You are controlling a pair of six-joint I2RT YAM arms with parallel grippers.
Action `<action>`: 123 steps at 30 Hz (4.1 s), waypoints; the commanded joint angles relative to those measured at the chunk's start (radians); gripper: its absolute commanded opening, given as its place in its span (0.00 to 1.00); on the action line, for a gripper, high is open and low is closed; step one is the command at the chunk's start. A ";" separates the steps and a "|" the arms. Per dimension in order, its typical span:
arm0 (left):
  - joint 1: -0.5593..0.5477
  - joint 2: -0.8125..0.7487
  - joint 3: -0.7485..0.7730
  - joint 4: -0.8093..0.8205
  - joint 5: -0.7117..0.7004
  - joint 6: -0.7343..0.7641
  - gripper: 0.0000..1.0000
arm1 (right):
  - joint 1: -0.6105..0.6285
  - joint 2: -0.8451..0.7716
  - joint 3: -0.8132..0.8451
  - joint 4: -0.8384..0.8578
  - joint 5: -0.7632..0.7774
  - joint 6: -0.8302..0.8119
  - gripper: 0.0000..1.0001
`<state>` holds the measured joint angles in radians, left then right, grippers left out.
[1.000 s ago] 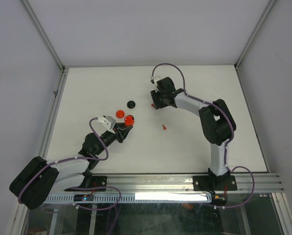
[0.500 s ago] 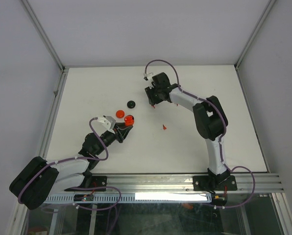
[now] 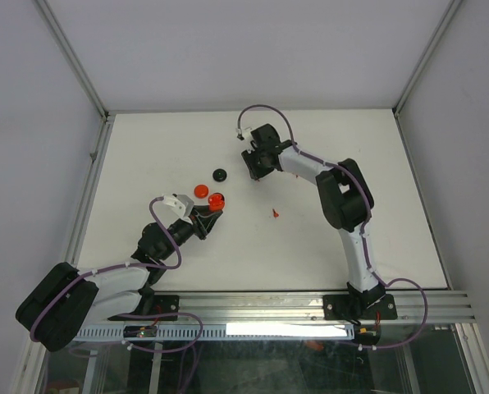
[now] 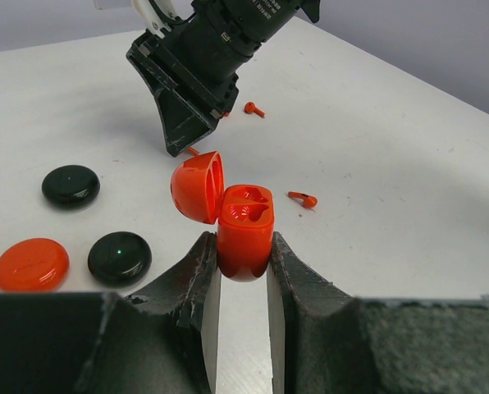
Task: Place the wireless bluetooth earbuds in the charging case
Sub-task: Pick up the earbud from the center of the board.
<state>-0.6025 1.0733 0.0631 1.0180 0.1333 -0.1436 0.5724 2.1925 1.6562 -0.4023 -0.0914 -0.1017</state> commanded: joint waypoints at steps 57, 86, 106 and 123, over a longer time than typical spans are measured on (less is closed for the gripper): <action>-0.002 -0.016 -0.001 0.102 -0.009 -0.019 0.00 | 0.210 -0.292 -0.360 -0.104 0.198 0.125 0.28; -0.001 -0.025 0.001 0.094 0.000 -0.019 0.00 | 0.220 -0.189 -0.315 -0.148 0.243 0.284 0.29; -0.001 -0.013 -0.036 0.259 0.039 -0.026 0.00 | 0.221 -0.603 -0.500 0.087 0.177 0.313 0.13; -0.002 0.080 0.061 0.432 0.183 0.043 0.00 | 0.243 -1.064 -0.823 0.695 -0.017 0.564 0.11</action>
<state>-0.6025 1.1110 0.0822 1.3113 0.2379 -0.1543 0.7994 1.1992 0.8738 0.0483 -0.0433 0.3614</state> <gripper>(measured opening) 0.230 0.195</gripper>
